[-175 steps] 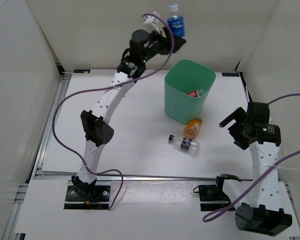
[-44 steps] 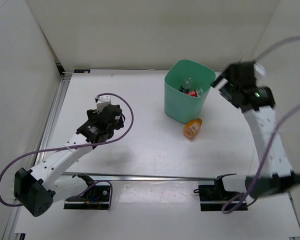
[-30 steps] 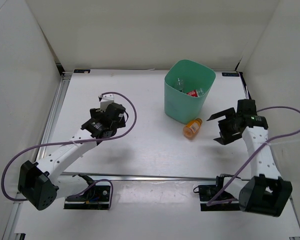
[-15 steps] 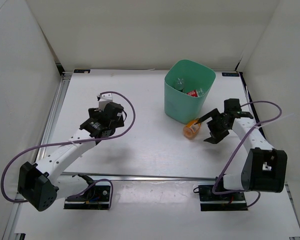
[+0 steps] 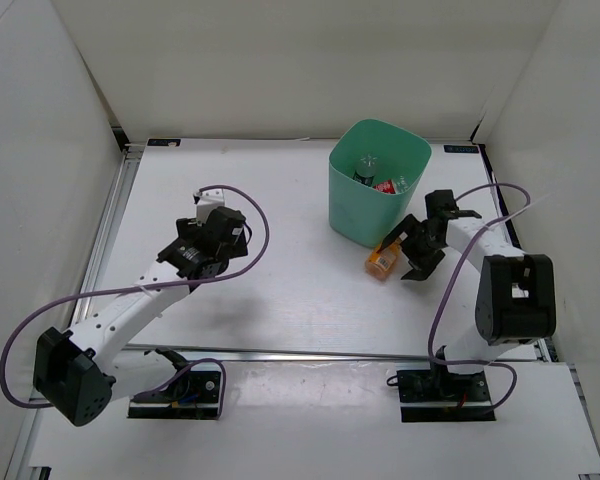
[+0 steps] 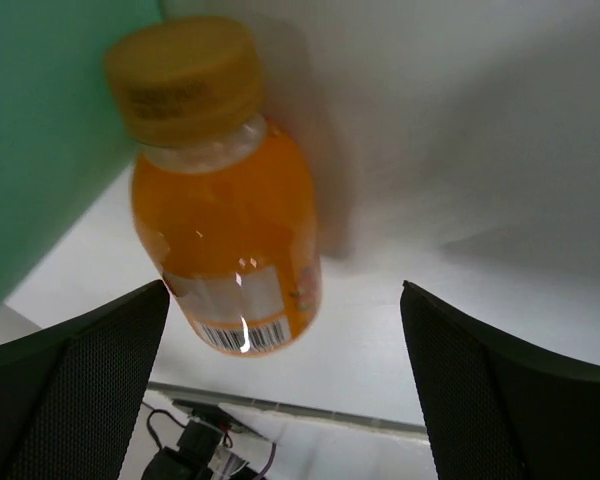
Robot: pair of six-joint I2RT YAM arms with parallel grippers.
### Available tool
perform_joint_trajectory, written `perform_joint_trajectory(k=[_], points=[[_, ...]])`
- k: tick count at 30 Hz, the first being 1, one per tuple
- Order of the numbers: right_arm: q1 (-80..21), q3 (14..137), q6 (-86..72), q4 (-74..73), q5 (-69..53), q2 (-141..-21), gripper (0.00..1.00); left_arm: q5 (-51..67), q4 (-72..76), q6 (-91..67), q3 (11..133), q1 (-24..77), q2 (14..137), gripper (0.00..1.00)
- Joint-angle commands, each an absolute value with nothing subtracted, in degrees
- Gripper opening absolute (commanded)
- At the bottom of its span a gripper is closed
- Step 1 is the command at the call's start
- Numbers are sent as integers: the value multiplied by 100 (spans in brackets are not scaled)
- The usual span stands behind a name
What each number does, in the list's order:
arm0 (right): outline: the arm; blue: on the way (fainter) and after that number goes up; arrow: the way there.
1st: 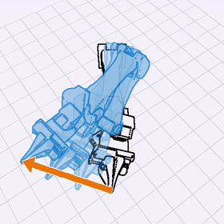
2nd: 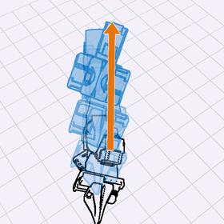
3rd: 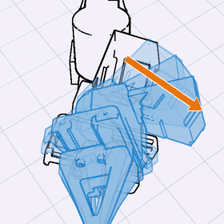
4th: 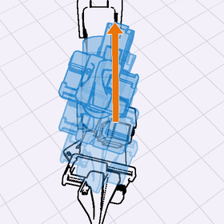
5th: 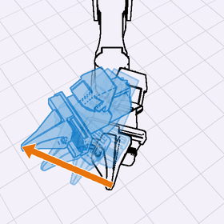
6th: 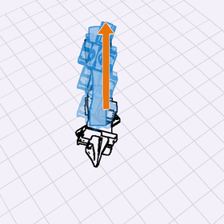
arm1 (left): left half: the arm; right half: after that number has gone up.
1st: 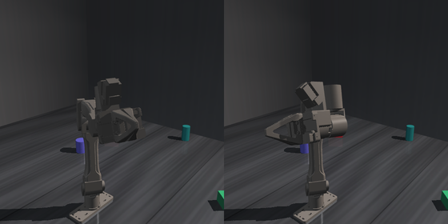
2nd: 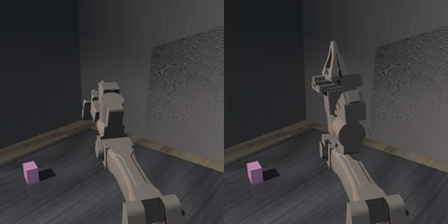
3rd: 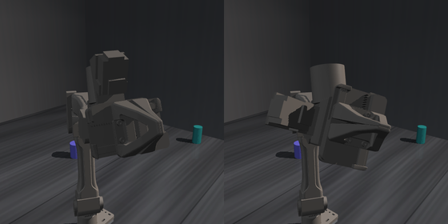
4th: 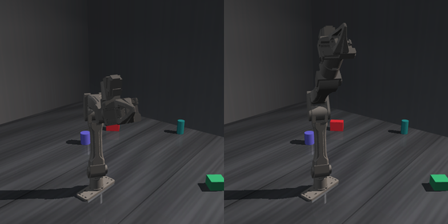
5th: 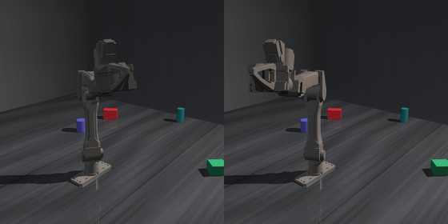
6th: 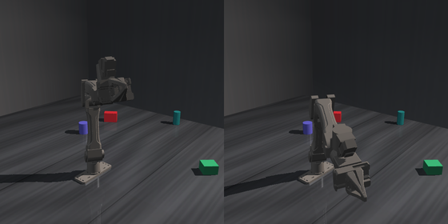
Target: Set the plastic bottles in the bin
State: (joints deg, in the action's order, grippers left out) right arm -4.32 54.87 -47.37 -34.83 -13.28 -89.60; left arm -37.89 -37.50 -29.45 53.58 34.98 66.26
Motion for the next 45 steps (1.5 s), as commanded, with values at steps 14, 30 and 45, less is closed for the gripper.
perform_joint_trajectory(k=[14,30,45], points=[[-563,5906,-4263,-3673,-1011,-9642,73,-3823,-4061,-3137,5317,3480,6258,100],[34,6967,-4973,-5940,-686,-7781,19,-3876,-4061,-3243,5484,3480,6591,100],[62,10983,-5379,-4263,-2276,-9042,23,-4122,-4061,-3296,5590,3480,6505,100]])
